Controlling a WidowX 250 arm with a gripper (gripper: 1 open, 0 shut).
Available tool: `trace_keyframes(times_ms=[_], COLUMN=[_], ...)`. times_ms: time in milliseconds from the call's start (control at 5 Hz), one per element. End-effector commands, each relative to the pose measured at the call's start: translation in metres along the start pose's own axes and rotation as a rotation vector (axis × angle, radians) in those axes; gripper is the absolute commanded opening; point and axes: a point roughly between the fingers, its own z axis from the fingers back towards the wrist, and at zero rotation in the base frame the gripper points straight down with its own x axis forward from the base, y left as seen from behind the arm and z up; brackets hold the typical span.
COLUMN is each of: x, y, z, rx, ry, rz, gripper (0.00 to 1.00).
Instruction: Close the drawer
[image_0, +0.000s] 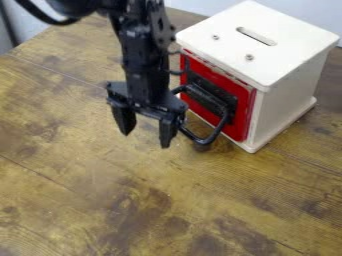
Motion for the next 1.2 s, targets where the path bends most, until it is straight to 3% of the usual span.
trace_keyframes(times_ms=[0, 400, 800, 1000], x=[0.013, 0.011, 0.006, 0.002], y=[0.010, 0.012, 0.013, 0.014], z=[0.052, 0.071, 0.078, 0.082], rx=[0.002, 0.001, 0.001, -0.001], ry=[-0.123, -0.129, -0.121, -0.133], rz=[0.024, 0.026, 0.026, 0.027], gripper=[1.00, 1.00, 1.00, 1.00])
